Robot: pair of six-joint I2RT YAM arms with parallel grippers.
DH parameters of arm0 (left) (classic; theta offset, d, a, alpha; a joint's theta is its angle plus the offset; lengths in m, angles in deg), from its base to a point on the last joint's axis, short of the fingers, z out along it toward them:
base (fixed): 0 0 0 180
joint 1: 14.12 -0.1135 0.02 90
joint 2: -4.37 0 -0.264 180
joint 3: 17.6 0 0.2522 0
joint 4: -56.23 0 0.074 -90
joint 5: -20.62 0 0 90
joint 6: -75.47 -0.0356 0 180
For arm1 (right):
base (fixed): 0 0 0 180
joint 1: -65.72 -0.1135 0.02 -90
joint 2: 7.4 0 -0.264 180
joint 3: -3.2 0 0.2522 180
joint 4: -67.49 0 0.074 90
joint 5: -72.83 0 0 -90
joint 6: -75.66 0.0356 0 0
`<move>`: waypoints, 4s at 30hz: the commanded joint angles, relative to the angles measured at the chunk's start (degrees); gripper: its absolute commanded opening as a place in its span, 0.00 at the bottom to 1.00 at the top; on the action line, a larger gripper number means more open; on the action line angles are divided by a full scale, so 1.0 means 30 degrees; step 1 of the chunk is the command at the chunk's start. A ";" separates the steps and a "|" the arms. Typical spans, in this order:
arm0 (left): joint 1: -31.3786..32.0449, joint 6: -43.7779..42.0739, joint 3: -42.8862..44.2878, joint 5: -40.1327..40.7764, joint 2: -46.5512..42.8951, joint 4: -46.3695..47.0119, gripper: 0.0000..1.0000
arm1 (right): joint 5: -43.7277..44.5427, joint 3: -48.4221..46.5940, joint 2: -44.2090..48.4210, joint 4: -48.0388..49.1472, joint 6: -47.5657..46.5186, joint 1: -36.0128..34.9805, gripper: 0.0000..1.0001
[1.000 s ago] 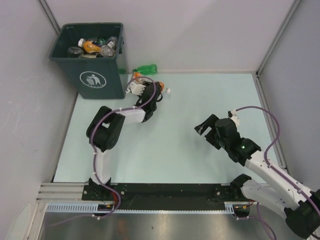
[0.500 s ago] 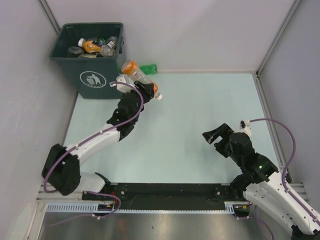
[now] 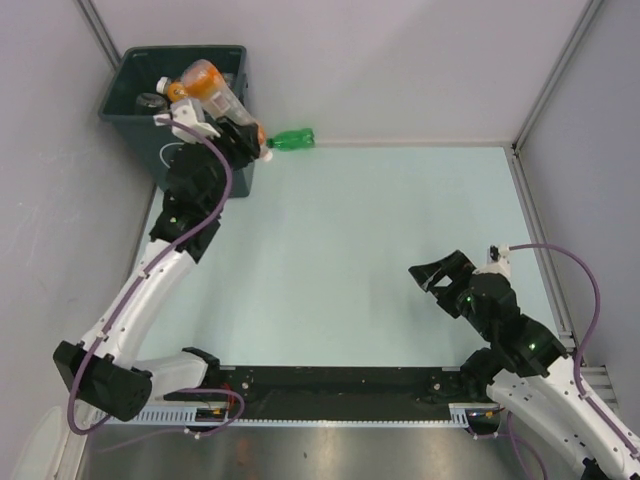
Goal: Put the plastic bottles in the bin
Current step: Place the plastic bottle in the trash bin, then pick up the plastic bottle from the corner of the board.
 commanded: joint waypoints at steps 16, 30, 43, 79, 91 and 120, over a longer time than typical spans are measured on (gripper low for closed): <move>-0.8436 0.4261 0.6649 -0.2858 0.5067 0.0890 0.67 | -0.0732 0.0011 -0.0938 0.1808 0.0180 -0.0068 0.96; -1.0554 0.5350 1.1826 -0.4731 0.9545 -0.0596 0.88 | -0.1113 -0.0018 -0.0500 0.1663 0.0413 -0.0097 0.96; -1.0701 0.4825 1.4706 -0.4826 1.0375 -0.4528 1.00 | -0.1113 -0.0018 0.0058 0.1340 0.0531 -0.0097 0.95; -0.4233 0.1749 0.5815 -0.1167 0.0882 -0.1543 1.00 | -0.1757 -0.0018 0.0174 0.1458 0.0208 -0.0390 1.00; 0.2511 0.1685 0.2250 -0.0366 0.3774 0.0836 1.00 | -0.1348 -0.0018 0.1669 -0.0065 0.0589 -0.0449 0.99; -0.0327 1.6939 1.2765 0.0072 2.4483 0.6049 0.96 | 0.4364 0.0392 -0.1611 0.0256 -0.0670 -0.0390 1.00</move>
